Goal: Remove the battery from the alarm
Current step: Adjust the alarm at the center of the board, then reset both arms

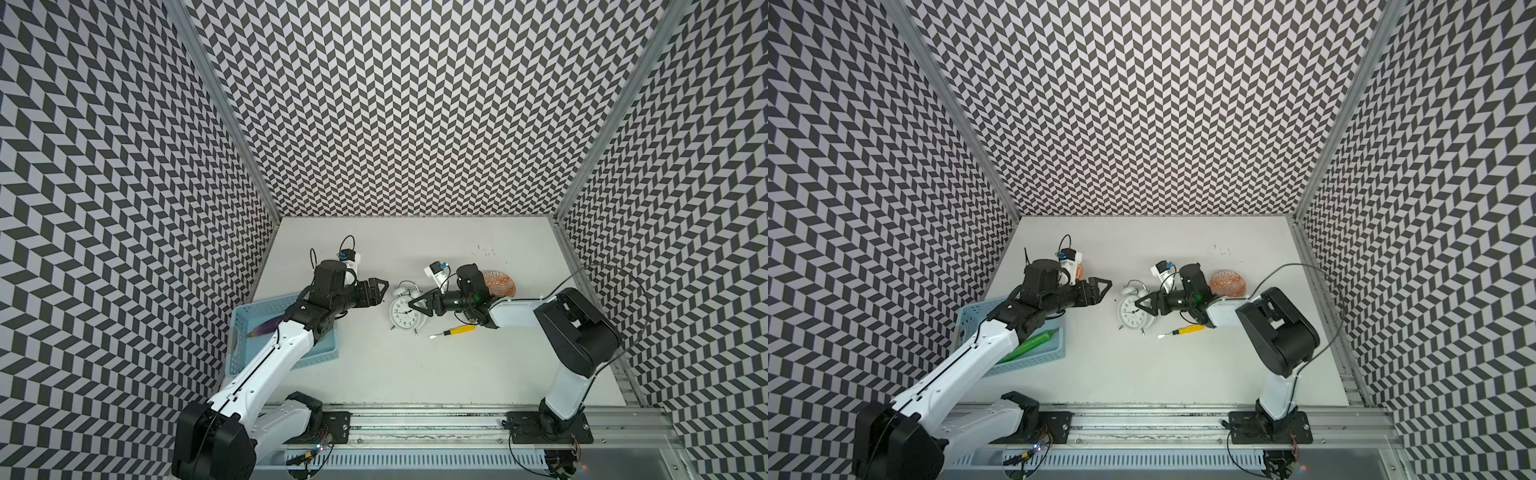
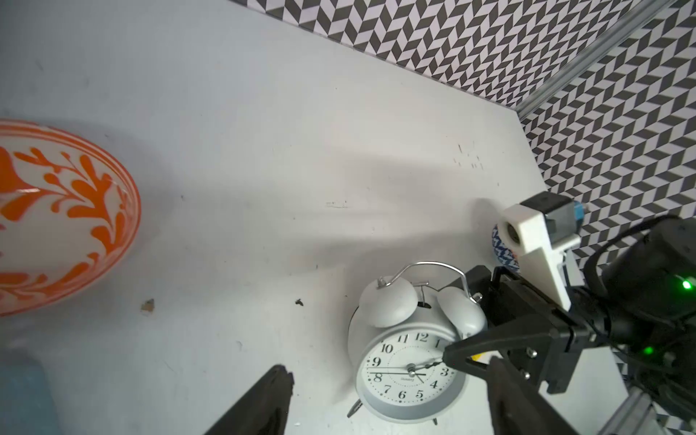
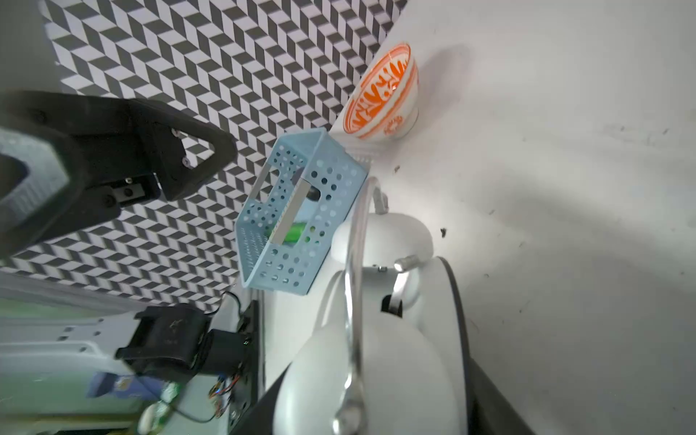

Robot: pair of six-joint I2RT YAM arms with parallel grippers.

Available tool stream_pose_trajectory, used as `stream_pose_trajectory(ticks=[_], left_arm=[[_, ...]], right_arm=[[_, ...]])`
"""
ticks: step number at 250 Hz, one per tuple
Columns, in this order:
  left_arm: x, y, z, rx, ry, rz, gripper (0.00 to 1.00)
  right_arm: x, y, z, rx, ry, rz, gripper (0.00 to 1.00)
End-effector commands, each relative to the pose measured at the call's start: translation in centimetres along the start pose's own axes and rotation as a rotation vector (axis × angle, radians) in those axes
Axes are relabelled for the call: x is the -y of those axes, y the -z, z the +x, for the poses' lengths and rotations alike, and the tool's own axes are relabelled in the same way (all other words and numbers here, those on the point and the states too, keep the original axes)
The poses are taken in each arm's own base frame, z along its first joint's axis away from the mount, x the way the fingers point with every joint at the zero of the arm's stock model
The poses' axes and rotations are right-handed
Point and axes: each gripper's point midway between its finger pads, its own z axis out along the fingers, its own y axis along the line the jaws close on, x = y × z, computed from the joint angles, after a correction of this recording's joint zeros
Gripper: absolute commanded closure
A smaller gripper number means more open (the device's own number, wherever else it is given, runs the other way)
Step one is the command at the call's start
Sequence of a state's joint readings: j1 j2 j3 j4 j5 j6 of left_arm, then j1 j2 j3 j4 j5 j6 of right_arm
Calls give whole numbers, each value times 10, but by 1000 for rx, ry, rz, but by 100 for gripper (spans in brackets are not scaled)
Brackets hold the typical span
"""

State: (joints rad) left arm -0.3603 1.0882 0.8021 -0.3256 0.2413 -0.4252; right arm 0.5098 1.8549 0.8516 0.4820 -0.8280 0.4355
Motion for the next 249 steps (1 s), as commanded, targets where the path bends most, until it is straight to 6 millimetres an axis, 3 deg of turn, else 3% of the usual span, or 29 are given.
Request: stream_pose_trajectory(ticks=[1,27,48,81,105,123,138,160,180,205,249], left_arm=[[-13,1,-10,49,-61,-74,15],[-22,-2,-19,79,-56,-114,13],[-27,0,-29,105,-49,-138,12],[-50,17,-57,213,-29,-249,1],[-89,35,-82,325,-19,-437,0],[-125,47,-96,400,-32,-621,0],[-152,53,-100,449,-11,-718,0],[-180,57,-100,534,2,-774,0],[-196,53,-96,571,-44,-798,0],[-209,49,-83,631,-98,-786,0],[-217,46,-66,680,-164,-701,0]], right_arm=[[16,7,-13,-27,-65,-60,24],[39,11,-29,-23,-89,-15,11],[49,19,-48,-8,-73,55,6],[58,54,-93,68,10,263,0],[72,112,-129,223,61,517,1],[89,180,-144,412,59,753,1],[90,230,-148,550,115,899,1],[77,293,-137,759,234,1107,1],[69,322,-120,813,297,1244,1],[70,338,-97,838,328,1334,1],[67,336,-69,918,399,1281,1]])
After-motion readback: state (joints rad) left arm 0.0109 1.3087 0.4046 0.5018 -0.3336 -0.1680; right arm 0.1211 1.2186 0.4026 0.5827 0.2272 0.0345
